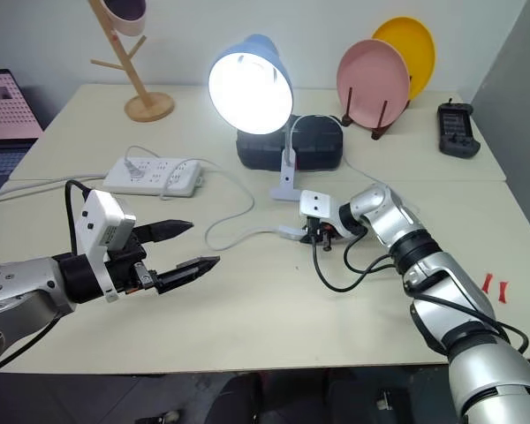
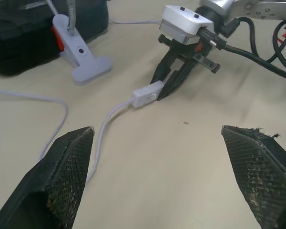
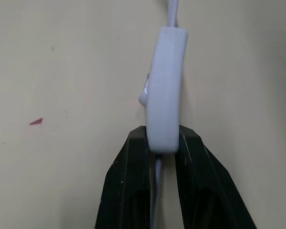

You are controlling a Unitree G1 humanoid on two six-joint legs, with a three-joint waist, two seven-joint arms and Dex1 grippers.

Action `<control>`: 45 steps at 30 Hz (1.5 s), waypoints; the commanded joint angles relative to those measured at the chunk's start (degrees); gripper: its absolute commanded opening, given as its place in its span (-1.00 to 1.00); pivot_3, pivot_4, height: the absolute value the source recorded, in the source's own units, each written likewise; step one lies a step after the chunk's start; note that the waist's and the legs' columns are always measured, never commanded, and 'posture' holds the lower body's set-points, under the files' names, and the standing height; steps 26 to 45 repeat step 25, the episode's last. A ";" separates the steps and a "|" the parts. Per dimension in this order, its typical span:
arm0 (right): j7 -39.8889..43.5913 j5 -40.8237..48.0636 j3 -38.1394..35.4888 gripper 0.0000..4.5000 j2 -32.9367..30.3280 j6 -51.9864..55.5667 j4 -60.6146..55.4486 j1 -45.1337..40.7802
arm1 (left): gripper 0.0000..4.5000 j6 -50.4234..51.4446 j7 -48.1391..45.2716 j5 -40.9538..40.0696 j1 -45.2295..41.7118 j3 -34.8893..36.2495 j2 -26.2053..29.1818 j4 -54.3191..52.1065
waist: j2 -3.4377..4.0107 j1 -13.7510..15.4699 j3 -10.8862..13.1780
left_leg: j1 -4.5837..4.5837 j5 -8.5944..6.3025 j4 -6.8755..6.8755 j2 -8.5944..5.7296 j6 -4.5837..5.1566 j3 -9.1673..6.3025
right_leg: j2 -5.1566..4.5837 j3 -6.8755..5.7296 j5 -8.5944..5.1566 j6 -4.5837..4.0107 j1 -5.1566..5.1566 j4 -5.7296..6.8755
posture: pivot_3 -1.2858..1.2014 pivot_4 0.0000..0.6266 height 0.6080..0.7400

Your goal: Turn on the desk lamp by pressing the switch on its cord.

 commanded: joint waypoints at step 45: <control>10.92 21.32 -22.90 0.99 -23.09 38.73 -57.08 18.29 | 1.00 -0.20 -29.62 13.52 -16.46 -0.86 8.57 20.03 | 0.06 0.48 0.04 | 0.06 -0.01 0.19 0.00 0.03 0.01 | -0.02 -0.02 -0.07 0.11 0.02 0.27 | 0.03 -0.52 1.00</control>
